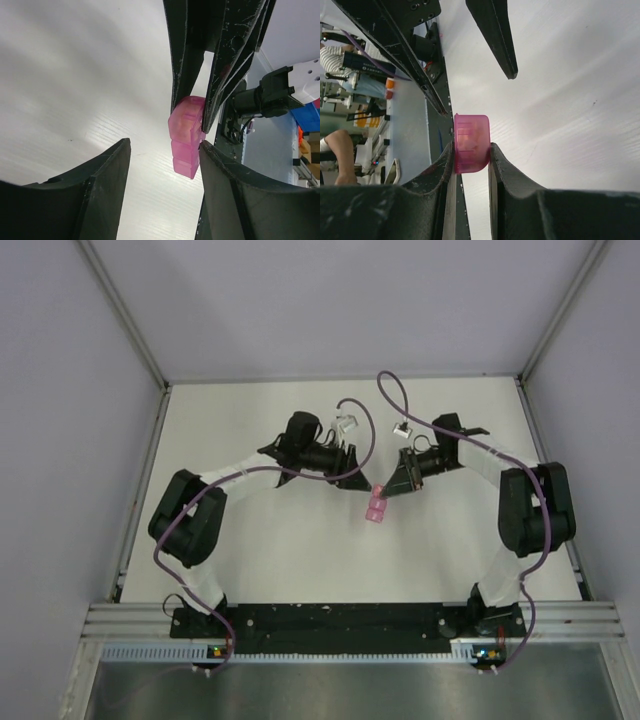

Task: Sort the pills into containers
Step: Close the pill container at the center of the board.

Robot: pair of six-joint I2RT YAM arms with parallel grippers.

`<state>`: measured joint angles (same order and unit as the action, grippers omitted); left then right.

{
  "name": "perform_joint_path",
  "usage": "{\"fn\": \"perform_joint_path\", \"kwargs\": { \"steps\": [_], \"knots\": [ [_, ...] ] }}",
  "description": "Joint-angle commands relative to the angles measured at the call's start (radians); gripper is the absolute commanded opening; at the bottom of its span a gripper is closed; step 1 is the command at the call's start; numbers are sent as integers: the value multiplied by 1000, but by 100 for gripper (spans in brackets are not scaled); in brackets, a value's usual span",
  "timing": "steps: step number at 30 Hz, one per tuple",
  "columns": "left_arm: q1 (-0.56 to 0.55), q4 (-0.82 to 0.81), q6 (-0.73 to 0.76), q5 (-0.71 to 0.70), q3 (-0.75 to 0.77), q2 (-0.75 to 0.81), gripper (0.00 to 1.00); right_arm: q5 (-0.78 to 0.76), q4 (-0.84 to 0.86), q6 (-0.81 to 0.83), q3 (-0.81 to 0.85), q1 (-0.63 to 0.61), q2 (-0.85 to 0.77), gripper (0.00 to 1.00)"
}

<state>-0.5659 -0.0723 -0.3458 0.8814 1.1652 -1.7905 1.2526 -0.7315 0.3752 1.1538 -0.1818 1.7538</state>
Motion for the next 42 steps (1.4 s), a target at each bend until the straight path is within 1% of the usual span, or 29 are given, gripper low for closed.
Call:
{"fn": "perform_joint_path", "kwargs": {
  "steps": [1,5,11,16,23,26,27,28,31,33,36,38,39,42],
  "knots": [
    [-8,-4,10,54,53,8,62,41,-48,73,49,-27,13,0],
    [-15,-4,7,82,63,5,62,41,-46,73,52,-42,15,0],
    [-43,12,18,97,73,-7,59,41,-46,70,57,-54,10,0],
    [-69,8,16,111,77,-24,53,47,-46,71,58,-53,4,0],
    [-77,16,19,119,85,-35,43,47,-46,74,57,-54,-1,0],
    [-78,14,19,126,82,-38,34,45,-43,74,57,-54,-4,0],
    [-78,12,16,128,82,-43,29,47,-45,74,57,-54,-7,0],
    [-78,6,10,133,80,-44,24,45,-45,76,58,-54,-8,0],
    [-80,-4,-4,142,82,-52,1,41,-43,74,58,-53,-8,0],
    [-81,-9,-9,145,80,-53,0,38,-37,68,58,-53,-8,0],
    [-81,-15,-10,140,73,-49,0,30,-36,60,58,-54,-5,11],
    [-81,-23,-12,139,65,-43,0,21,-34,56,57,-53,-7,25],
    [-81,-29,-16,139,62,-41,0,21,-34,54,55,-54,-7,30],
    [-75,-43,-30,131,54,-37,0,16,-31,50,55,-54,-7,40]
  ]
}}
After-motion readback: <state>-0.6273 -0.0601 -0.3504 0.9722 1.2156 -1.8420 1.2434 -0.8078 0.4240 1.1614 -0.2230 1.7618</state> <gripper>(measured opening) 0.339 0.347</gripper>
